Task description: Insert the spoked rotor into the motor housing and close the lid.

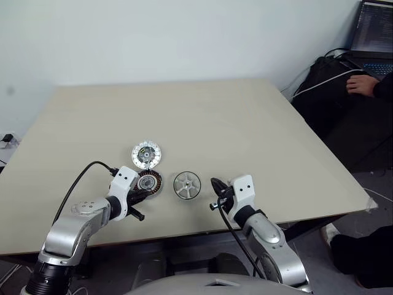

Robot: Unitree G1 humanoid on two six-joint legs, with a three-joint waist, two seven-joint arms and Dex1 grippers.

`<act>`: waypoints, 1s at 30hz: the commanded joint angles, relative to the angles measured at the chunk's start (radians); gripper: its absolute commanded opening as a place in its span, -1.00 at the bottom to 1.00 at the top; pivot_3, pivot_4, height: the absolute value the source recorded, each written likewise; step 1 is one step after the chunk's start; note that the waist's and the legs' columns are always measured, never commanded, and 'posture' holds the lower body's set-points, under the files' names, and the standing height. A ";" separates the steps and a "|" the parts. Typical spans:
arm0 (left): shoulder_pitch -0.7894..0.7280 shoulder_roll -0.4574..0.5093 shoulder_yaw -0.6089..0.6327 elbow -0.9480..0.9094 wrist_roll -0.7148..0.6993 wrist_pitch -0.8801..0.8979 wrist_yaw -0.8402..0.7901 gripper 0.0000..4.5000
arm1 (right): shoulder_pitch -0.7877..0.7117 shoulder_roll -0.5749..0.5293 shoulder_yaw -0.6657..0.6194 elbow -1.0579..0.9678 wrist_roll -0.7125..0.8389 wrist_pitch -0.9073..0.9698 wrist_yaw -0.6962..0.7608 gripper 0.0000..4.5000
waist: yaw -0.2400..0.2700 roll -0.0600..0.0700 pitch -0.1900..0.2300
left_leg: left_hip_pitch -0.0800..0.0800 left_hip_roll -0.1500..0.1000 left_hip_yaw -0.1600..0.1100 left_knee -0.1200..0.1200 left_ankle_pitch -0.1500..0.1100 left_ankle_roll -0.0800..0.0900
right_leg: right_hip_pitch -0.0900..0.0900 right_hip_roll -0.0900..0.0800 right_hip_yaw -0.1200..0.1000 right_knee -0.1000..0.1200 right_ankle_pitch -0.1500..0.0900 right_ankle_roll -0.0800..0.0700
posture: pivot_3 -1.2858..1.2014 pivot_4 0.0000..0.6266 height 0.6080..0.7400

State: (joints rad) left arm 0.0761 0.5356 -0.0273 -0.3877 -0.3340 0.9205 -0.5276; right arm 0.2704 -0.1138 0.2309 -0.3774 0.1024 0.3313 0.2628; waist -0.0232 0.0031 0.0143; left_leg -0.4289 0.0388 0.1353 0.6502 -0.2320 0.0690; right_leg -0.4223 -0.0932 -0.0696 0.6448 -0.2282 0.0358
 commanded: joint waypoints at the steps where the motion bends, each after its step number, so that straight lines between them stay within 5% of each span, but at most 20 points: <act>1: -0.023 0.011 -0.003 0.000 -0.003 -0.025 -0.016 -1.00 | -0.012 0.004 0.008 -0.012 0.003 -0.026 0.001 -0.97 | 0.000 0.000 0.000 | 0.000 0.000 0.000 0.000 0.000 0.000 | 0.000 0.000 0.000 0.000 0.000 0.000 | 0.03 -1.00 1.00; 30: -0.074 -0.018 -0.021 0.107 0.078 -0.064 0.086 -1.00 | -0.021 0.006 0.009 -0.005 0.006 -0.030 -0.003 -0.97 | 0.000 -0.001 -0.001 | 0.001 0.000 0.000 0.000 0.000 0.001 | 0.000 0.001 0.000 0.001 0.000 -0.001 | 0.03 -1.00 1.00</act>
State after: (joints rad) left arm 0.0133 0.5138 -0.0801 -0.2904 -0.2837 0.8772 -0.4718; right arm 0.2634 -0.1112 0.2466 -0.3633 0.1026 0.3275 0.2616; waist -0.0228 0.0024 0.0135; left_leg -0.4282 0.0393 0.1352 0.6505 -0.2324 0.0699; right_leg -0.4219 -0.0923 -0.0696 0.6454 -0.2279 0.0353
